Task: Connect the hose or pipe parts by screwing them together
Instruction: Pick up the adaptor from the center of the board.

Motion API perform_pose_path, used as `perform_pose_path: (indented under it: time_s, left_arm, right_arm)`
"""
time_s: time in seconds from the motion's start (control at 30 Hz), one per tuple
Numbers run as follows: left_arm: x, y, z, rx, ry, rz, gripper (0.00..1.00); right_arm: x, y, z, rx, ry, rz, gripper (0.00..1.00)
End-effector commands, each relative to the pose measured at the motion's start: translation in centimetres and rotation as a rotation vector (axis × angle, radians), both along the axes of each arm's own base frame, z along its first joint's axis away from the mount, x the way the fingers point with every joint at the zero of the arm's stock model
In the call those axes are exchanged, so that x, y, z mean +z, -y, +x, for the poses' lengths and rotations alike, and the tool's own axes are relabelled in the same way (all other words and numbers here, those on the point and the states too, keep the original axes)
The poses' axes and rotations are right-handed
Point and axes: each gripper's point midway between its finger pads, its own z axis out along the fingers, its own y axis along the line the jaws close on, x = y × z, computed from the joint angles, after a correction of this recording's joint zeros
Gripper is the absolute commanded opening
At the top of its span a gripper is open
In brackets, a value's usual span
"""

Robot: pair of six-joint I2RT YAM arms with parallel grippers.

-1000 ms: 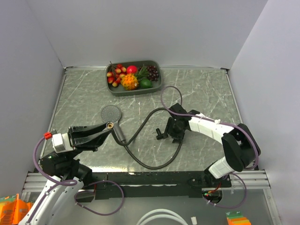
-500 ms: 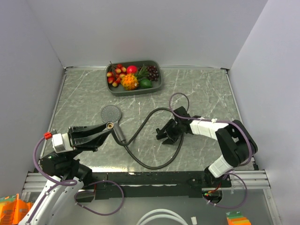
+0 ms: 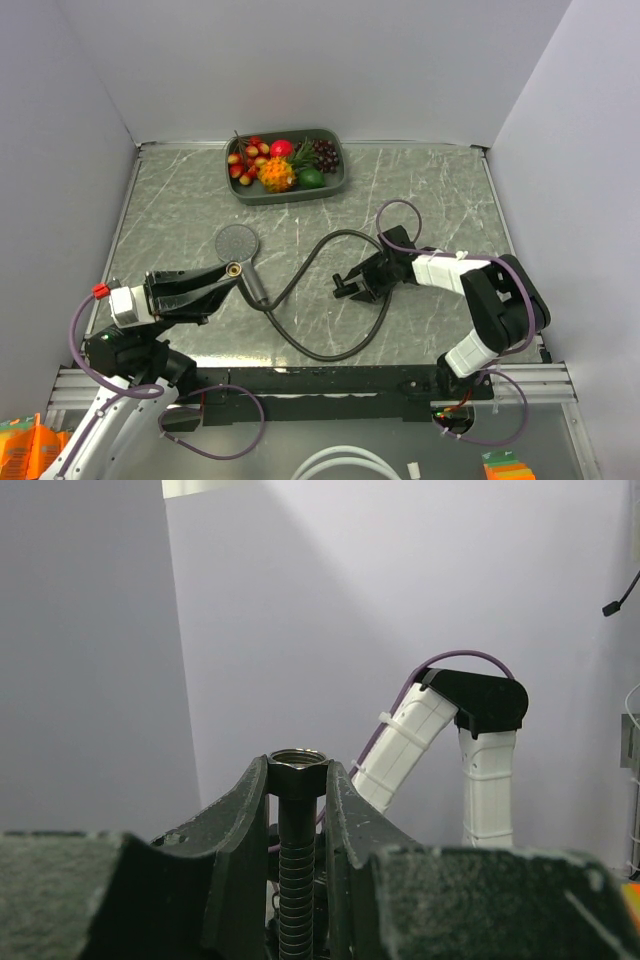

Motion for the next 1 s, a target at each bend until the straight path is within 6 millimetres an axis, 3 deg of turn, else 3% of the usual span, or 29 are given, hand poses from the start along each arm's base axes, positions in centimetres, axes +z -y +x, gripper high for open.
perform_pose_path:
  time_s: [0.0,0.2,0.23,0.27,0.33,0.5,0.53,0.6,0.63,0.67,0.83,0.9,0.93,0.97]
  left_arm:
    - [2.5,-0.9,-2.2,-0.014,0.086,-0.041,0.01]
    - [2.6,-1.0,-2.6,-0.017,0.091,-0.036,0.01]
    - [2.7,-0.9,-2.6,-0.018,0.091,-0.035,0.01]
    - [2.7,-0.9,-2.7,-0.021,0.094,-0.032,0.01]
    - [2.8,-0.9,-2.8,-0.024,0.101,-0.027,0.01]
    - [3.0,-0.9,-3.1,-0.019,0.131,-0.020,0.01]
    - [3.1,-1.1,-3.5,-0.015,0.143,-0.027,0.01]
    - [2.9,-1.2,-3.4,-0.013,0.131,-0.030,0.01]
    - [2.9,-1.3,-3.7,-0.010,0.140,-0.034,0.01]
    - [3.0,-1.4,-3.9,-0.006,0.141,-0.036,0.01]
    - [2.2,-1.3,-3.9,-0.011,0.106,-0.009,0.01]
    - [1.8,-1.2,-3.7,-0.017,0.091,-0.001,0.01]
    - [1.3,-1.0,-3.7,-0.025,0.084,0.010,0.01]
    - [1.0,-0.8,-3.6,-0.034,0.076,0.019,0.01]
  right_arm:
    - [-1.1,1.1,0.5,-0.034,-0.038,-0.071,0.58]
    - [-2.0,1.5,0.0,-0.018,-0.076,-0.112,0.54]
    - [-2.1,1.5,0.0,-0.017,-0.083,-0.118,0.51]
    - [-2.3,1.5,-0.2,-0.017,-0.098,-0.118,0.40]
    - [-2.1,1.5,-0.3,-0.008,-0.112,-0.125,0.34]
    - [-1.7,2.1,-0.3,0.068,-0.150,-0.208,0.33]
    - [-1.1,1.9,0.8,0.079,-0.124,-0.214,0.32]
    - [-1.2,2.1,0.5,0.133,-0.149,-0.253,0.09]
    - [-0.5,1.9,1.6,0.144,-0.113,-0.266,0.00]
    - [-0.1,2.1,1.5,0.164,-0.109,-0.294,0.00]
    - [5.1,3.0,5.5,0.207,0.177,-0.407,0.00]
    - [9.5,3.5,7.5,0.213,0.406,-0.501,0.00]
    - [13.3,3.2,8.3,0.211,0.562,-0.495,0.00]
    - [15.6,3.6,9.0,0.260,0.697,-0.577,0.00]
